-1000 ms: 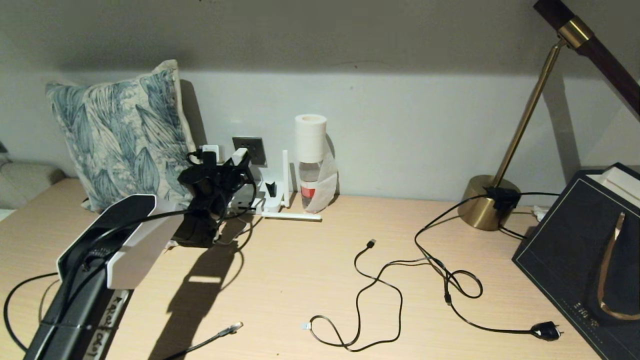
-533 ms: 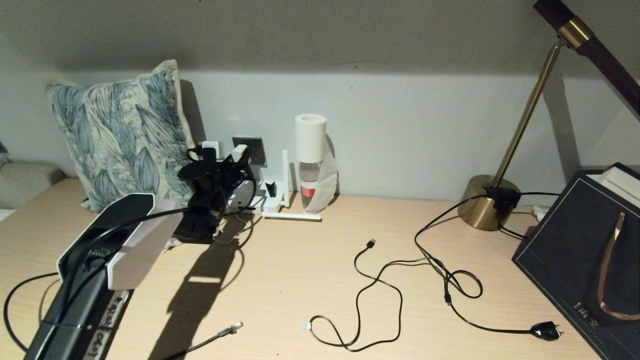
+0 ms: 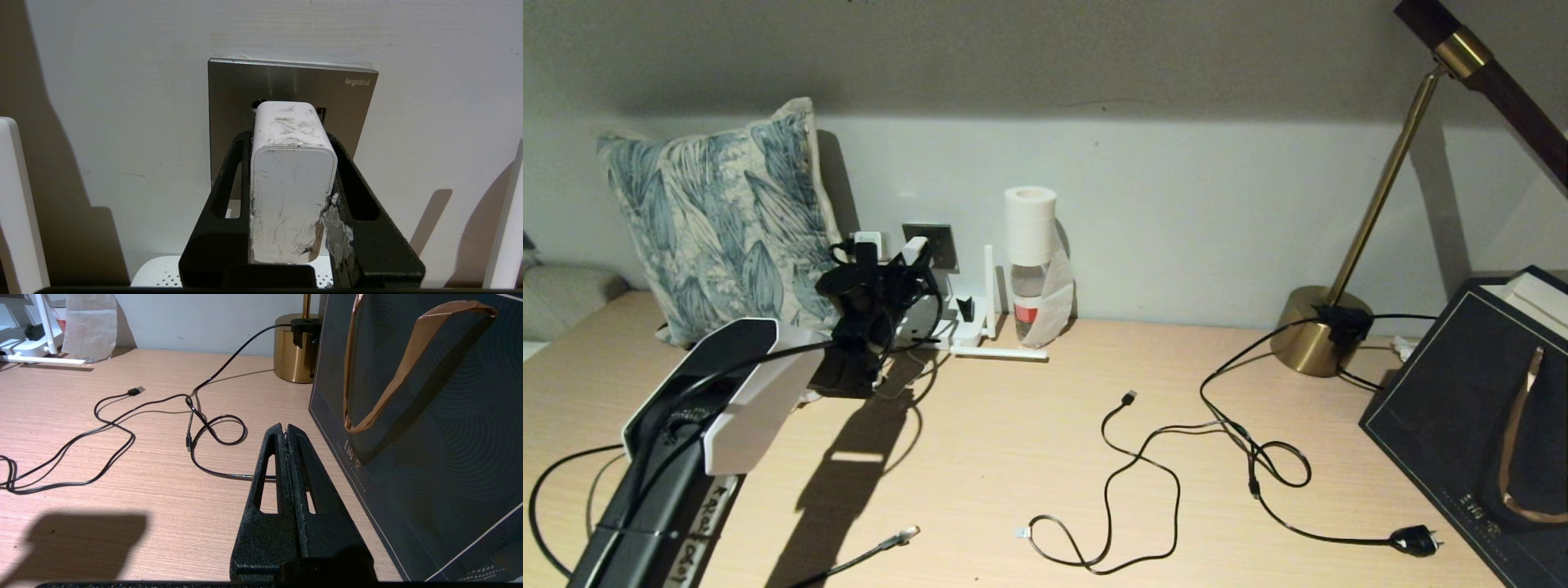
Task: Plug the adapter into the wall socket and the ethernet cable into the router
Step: Plug plug into socket
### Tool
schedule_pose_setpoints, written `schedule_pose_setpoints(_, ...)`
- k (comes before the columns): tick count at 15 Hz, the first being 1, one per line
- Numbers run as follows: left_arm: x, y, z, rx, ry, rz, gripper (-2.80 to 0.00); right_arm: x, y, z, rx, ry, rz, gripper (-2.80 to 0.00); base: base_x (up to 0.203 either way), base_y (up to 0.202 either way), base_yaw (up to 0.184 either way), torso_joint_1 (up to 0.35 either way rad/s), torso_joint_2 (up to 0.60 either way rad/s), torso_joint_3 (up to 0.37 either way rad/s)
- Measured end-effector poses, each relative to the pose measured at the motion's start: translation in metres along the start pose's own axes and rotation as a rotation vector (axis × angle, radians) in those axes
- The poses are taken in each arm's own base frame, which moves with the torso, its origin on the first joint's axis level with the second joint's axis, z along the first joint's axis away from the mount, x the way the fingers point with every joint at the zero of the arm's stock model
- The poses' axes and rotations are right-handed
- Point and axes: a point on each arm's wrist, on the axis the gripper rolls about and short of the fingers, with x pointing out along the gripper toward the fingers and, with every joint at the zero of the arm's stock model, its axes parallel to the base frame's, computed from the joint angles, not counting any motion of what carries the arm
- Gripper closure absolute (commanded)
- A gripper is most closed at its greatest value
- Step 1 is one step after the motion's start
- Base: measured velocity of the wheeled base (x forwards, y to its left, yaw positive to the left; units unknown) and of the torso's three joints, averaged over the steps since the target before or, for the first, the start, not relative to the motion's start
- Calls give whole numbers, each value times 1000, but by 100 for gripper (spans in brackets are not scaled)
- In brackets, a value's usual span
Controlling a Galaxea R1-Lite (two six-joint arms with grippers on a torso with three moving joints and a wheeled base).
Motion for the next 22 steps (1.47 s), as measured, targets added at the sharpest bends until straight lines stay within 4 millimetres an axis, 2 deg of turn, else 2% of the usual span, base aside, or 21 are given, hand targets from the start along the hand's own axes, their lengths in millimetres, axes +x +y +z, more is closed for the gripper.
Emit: schedule_pose_setpoints(22,3,4,-2,8,16,9,0,0,0,0,0,0,0,0,0,0,0,0,0,0)
